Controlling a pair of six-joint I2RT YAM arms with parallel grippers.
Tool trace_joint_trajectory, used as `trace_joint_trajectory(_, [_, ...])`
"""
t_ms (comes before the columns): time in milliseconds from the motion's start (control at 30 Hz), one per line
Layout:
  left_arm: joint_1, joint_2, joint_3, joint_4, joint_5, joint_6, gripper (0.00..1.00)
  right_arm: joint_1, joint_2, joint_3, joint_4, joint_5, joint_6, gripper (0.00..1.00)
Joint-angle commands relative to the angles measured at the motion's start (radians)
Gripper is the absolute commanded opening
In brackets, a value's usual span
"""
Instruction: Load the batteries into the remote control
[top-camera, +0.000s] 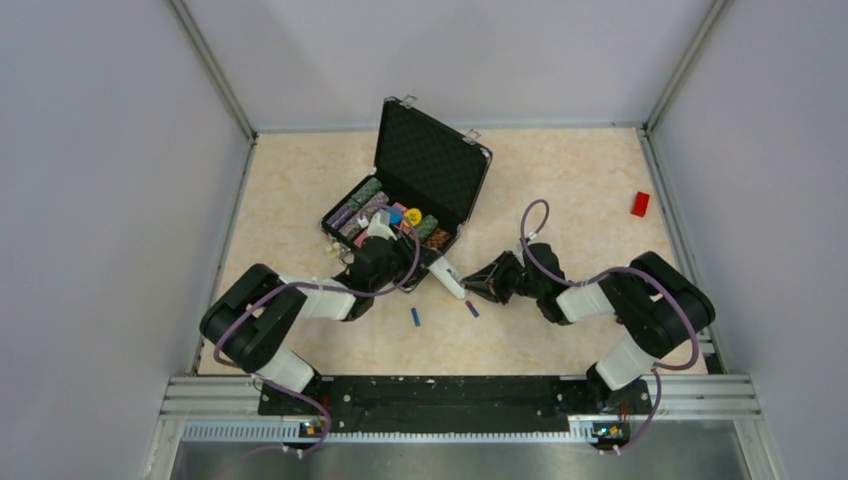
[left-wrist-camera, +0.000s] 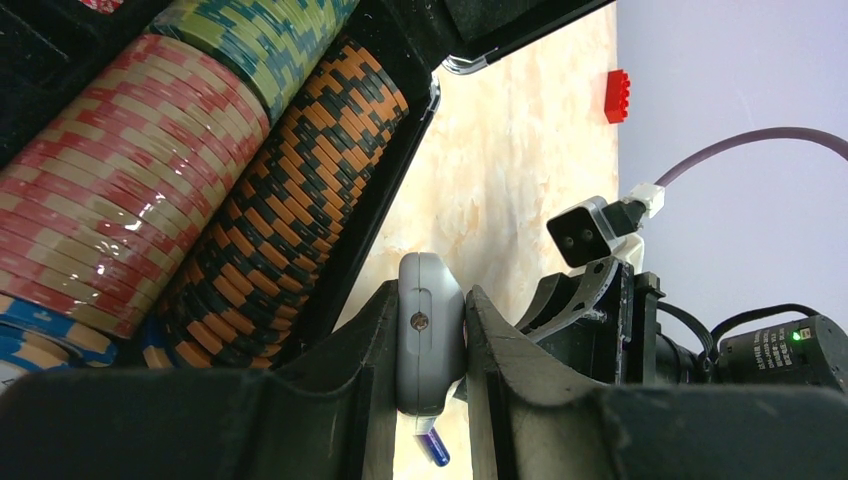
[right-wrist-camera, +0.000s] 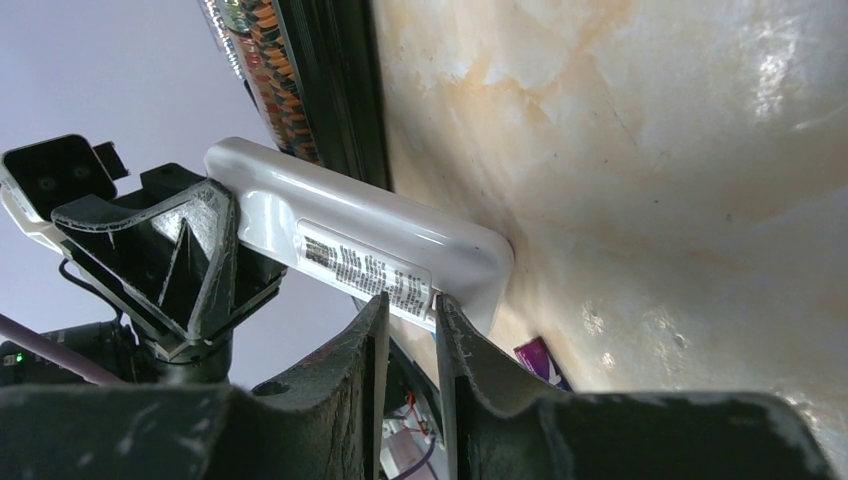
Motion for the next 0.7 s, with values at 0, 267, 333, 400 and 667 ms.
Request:
trace_joint_trajectory(0, [-0.002, 0.045, -0.002, -0.073, -0.019, 0.066, 0.0, 0.02, 0.057, 0.005, 0.04, -0.003, 0.005, 0.24])
trace_joint_trajectory(267, [-0.004, 0.072, 0.013, -0.056, 0.049, 0.046, 0.0, 0.032, 0.132, -0.006, 0.211, 0.001, 0.028, 0.24])
trace_joint_trajectory(333, [-0.007, 0.077, 0.009, -0.05, 0.052, 0.035, 0.0, 0.037, 0.14, 0.005, 0.225, 0.004, 0.021, 0.24])
trace_joint_trajectory(400, [-0.007, 0.076, 0.004, -0.048, 0.054, 0.029, 0.0, 0.043, 0.153, 0.008, 0.275, 0.01, 0.027, 0.24])
trace_joint_trajectory(667, [-0.009, 0.086, -0.021, -0.005, 0.062, -0.005, 0.0, 0.07, 0.237, -0.036, 0.58, 0.1, 0.123, 0.25])
